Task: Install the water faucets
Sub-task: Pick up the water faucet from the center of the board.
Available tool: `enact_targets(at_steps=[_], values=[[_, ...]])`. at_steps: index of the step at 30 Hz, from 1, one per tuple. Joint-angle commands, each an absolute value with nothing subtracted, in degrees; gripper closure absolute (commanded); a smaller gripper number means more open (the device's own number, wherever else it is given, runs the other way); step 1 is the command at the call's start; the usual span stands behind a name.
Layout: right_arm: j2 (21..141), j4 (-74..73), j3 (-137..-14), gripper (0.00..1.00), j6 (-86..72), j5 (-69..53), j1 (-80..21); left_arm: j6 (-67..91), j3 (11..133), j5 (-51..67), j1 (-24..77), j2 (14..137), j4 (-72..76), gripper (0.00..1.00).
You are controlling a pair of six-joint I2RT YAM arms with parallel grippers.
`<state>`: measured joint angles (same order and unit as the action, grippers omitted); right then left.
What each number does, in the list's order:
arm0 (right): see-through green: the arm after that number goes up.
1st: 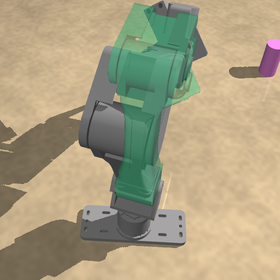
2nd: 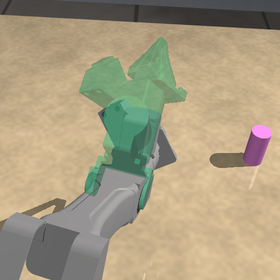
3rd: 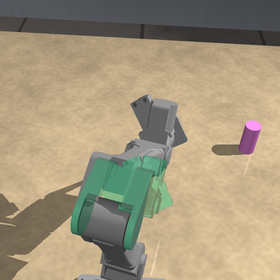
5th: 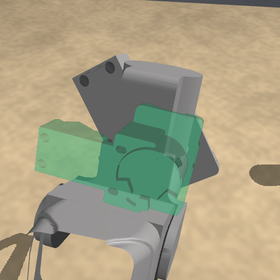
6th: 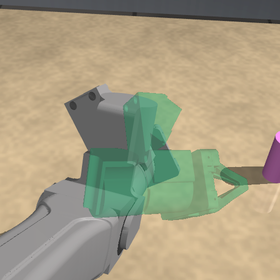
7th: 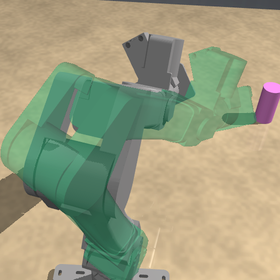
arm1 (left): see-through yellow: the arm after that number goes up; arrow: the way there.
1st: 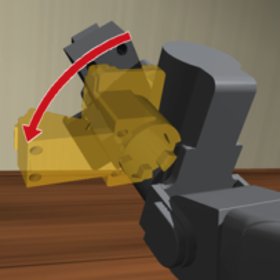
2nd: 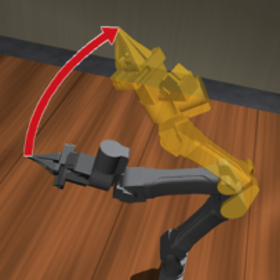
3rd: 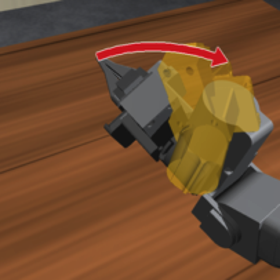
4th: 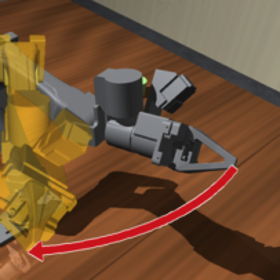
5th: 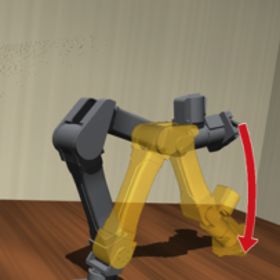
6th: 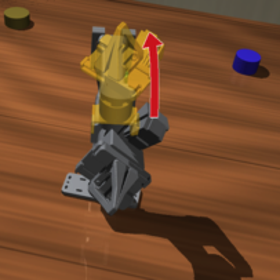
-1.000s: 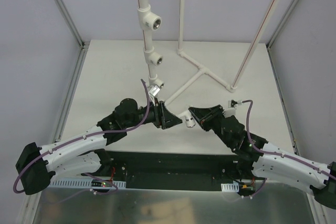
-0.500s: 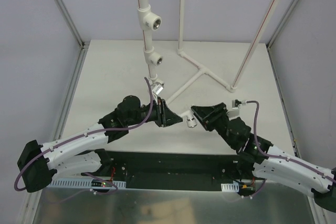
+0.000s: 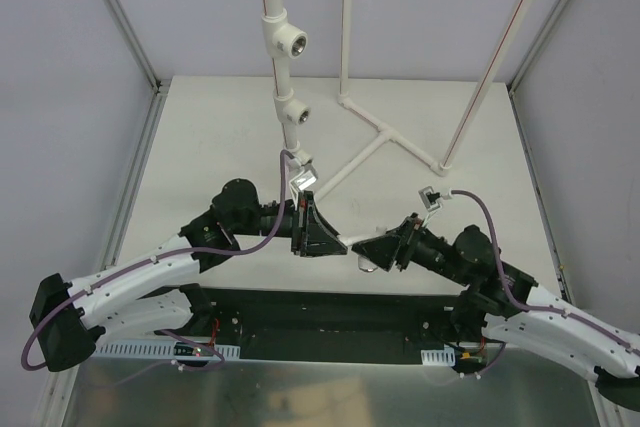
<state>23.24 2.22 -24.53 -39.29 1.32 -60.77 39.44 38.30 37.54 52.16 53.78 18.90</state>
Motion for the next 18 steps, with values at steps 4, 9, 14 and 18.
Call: enact_targets(at_steps=[4,9,14,18], values=[[25.4,5.9,-29.3,0.31,-32.1,-15.6,-60.8,39.5,42.9,48.5,52.5,54.0,25.3,1.0],[26.5,5.4,-31.3,0.37,-30.7,-18.5,-60.8,41.0,43.8,52.9,52.6,56.9,26.5,1.0],[28.1,5.7,-32.8,0.44,-30.8,-19.5,-60.9,41.1,44.6,54.6,52.6,58.1,27.1,1.0],[29.4,6.5,-33.2,0.53,-31.4,-20.0,-60.8,40.6,44.3,54.2,52.6,57.9,27.2,1.0]])
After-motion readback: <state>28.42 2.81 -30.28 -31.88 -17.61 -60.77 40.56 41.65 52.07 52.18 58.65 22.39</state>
